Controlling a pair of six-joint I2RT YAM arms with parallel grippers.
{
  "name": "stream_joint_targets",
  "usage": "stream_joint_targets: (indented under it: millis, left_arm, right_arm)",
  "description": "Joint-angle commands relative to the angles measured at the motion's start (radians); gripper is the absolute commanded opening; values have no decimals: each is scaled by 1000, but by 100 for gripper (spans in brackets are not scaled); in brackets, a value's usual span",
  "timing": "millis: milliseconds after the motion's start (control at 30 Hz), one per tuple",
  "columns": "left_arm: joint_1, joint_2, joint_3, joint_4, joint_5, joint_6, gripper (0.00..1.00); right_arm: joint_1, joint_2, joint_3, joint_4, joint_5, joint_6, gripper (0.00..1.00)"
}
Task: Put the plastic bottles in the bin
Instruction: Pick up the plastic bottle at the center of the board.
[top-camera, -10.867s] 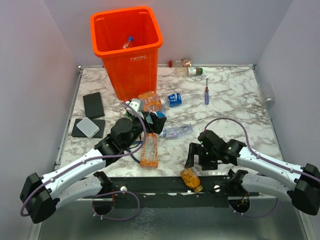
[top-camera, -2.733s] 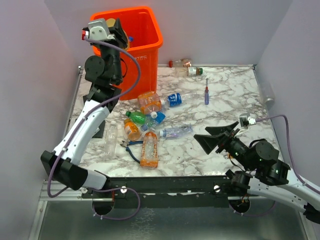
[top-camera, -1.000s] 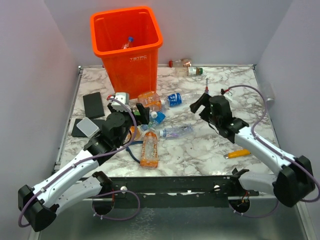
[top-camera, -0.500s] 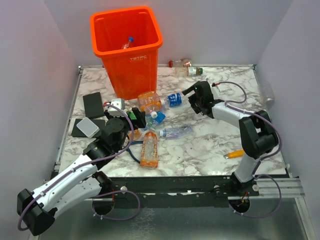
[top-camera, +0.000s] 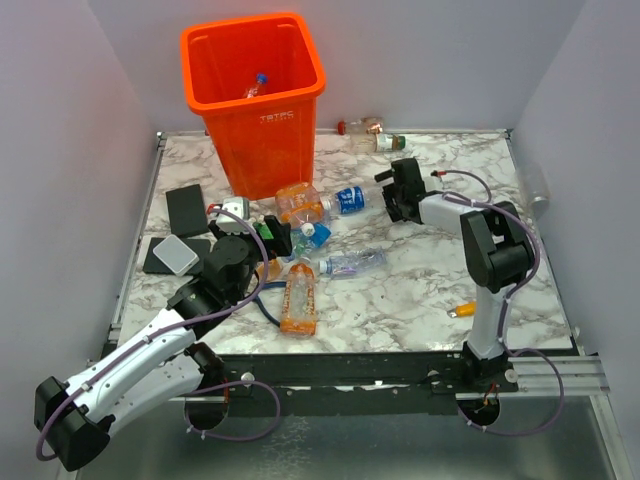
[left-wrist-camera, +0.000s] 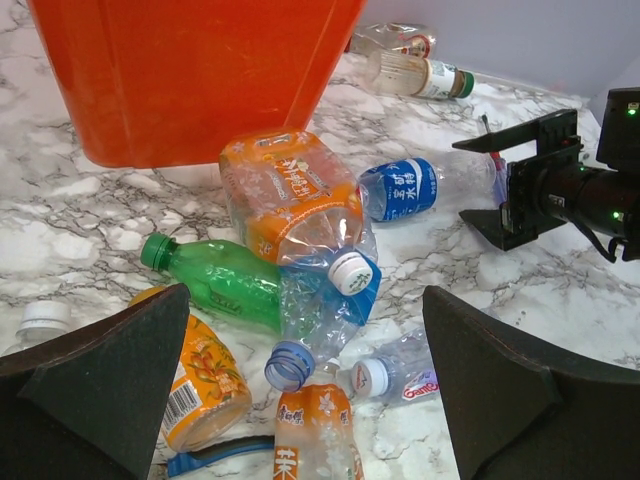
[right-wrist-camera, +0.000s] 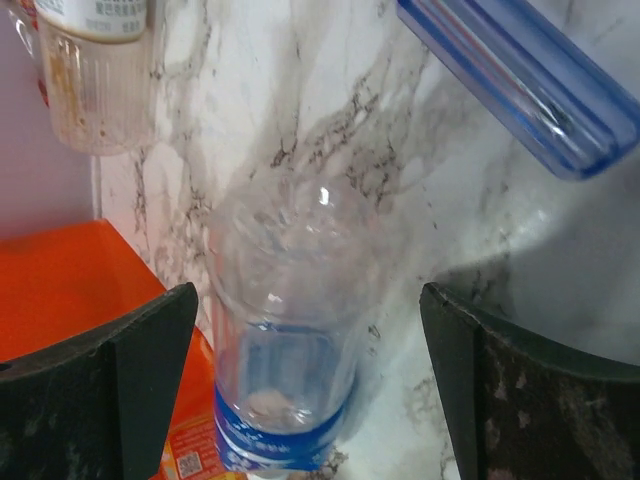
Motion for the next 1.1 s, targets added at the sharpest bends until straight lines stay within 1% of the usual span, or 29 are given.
stream_joint_targets:
  millis: [0, 67, 167, 200, 233, 333, 400, 467, 567, 700, 833, 933, 1000, 1067]
  left_arm:
    - [2, 0, -4, 9, -20, -2, 99]
    - [1, 4, -4, 9, -19, 0, 99]
    - [1, 9, -5, 9, -12, 2, 99]
    - [2, 10, -4, 10, -8, 3, 99]
    - [2, 11, -4, 11, -4, 3, 99]
    - [0, 12, -7, 16, 13, 3, 99]
    - [0, 15, -9, 20, 23, 3, 99]
    - [1, 18, -9, 22, 31, 1, 99]
    - [2, 21, -9, 21, 39, -3, 99]
    - [2, 10, -12, 22, 33, -8, 99]
    - [0, -9, -21, 51, 13, -14, 99]
    - [0, -33, -28, 62, -44, -43, 99]
    - [2, -67, -43, 84, -92, -55, 99]
    - [1, -110, -78, 144, -115, -48, 99]
  right_arm:
    - [-11, 85, 65, -5, -6, -1, 96]
    - [-11, 119, 115, -31, -21, -20, 94]
    - [-11, 156, 146, -50, -55, -45, 86]
    - [-12, 160, 143, -47, -68, -47, 80]
    - [-12, 156, 130, -34, -82, -47, 72]
    - [-12, 104, 49, 53, -96, -64, 53]
    - [-12, 55, 2, 89, -93, -91, 45]
    - [-11, -7, -30, 94, -66, -134, 40]
    - [-12, -132, -76, 93, -1, -206, 37]
    - [-12, -338, -119, 87, 85, -313, 36]
    - [-11, -534, -144, 51, 116, -406, 36]
    - [-8, -700, -184, 43, 31, -516, 36]
    - [5, -819, -221, 51, -74, -614, 37]
    - [10, -918, -277, 58, -201, -691, 37]
